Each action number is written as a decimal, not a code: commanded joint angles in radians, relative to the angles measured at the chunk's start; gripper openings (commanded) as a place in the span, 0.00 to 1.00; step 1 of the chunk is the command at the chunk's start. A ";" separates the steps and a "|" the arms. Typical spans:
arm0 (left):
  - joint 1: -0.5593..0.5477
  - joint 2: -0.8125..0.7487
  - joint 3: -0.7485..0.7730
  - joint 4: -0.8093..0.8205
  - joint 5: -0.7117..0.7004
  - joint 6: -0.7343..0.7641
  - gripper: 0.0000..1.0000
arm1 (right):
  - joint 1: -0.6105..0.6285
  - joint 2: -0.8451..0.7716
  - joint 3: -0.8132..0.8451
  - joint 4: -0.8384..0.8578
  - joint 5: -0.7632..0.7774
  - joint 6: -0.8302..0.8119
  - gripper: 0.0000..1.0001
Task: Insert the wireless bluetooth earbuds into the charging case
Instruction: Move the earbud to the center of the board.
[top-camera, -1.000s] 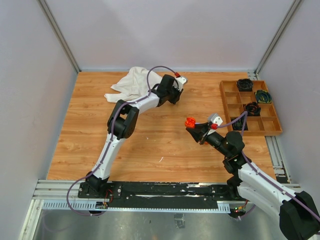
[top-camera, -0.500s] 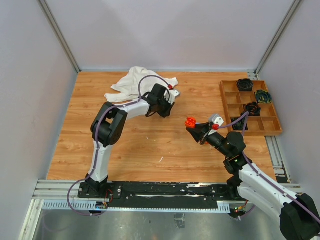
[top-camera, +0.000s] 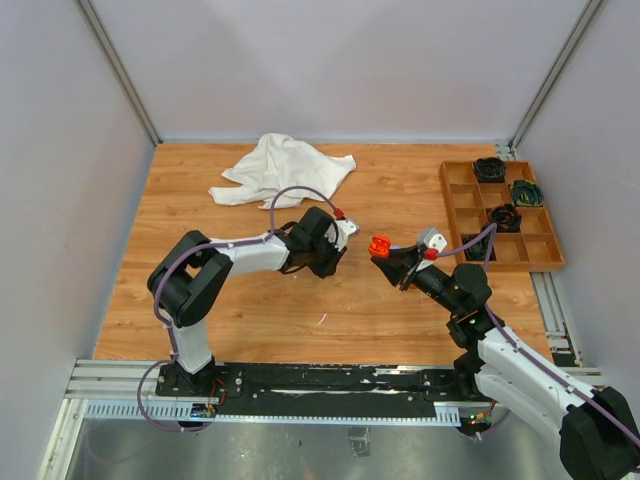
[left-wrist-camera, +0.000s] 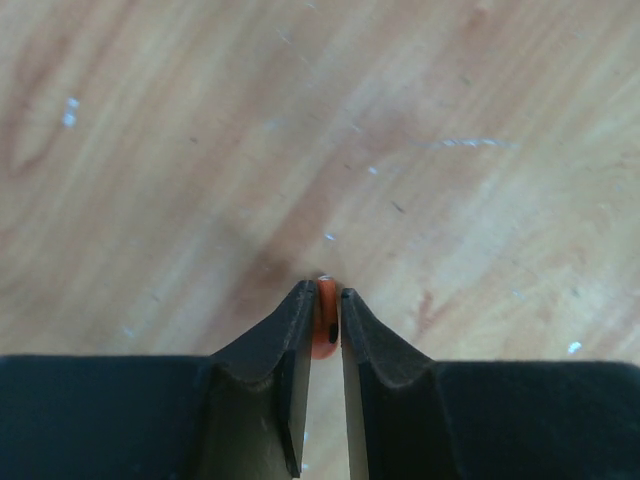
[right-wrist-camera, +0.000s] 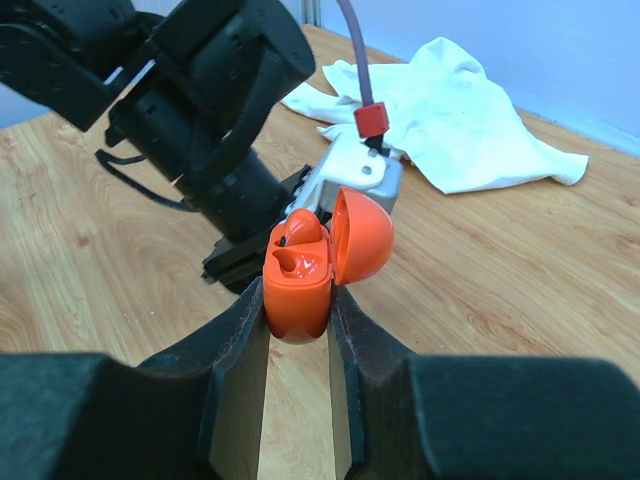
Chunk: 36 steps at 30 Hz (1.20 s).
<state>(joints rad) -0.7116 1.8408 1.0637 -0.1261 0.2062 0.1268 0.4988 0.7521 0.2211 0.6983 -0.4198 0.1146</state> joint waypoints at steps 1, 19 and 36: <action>-0.054 -0.033 -0.104 -0.043 -0.051 -0.069 0.24 | -0.016 -0.001 -0.005 0.038 -0.019 0.018 0.01; -0.066 -0.048 -0.128 0.040 -0.084 -0.219 0.44 | -0.016 0.002 -0.003 0.036 -0.035 0.022 0.01; -0.109 -0.119 -0.179 -0.040 -0.003 -0.196 0.46 | -0.016 0.007 0.000 0.029 -0.038 0.020 0.01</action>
<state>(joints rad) -0.7994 1.7466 0.9340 -0.0555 0.1741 -0.0681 0.4988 0.7639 0.2207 0.7052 -0.4454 0.1310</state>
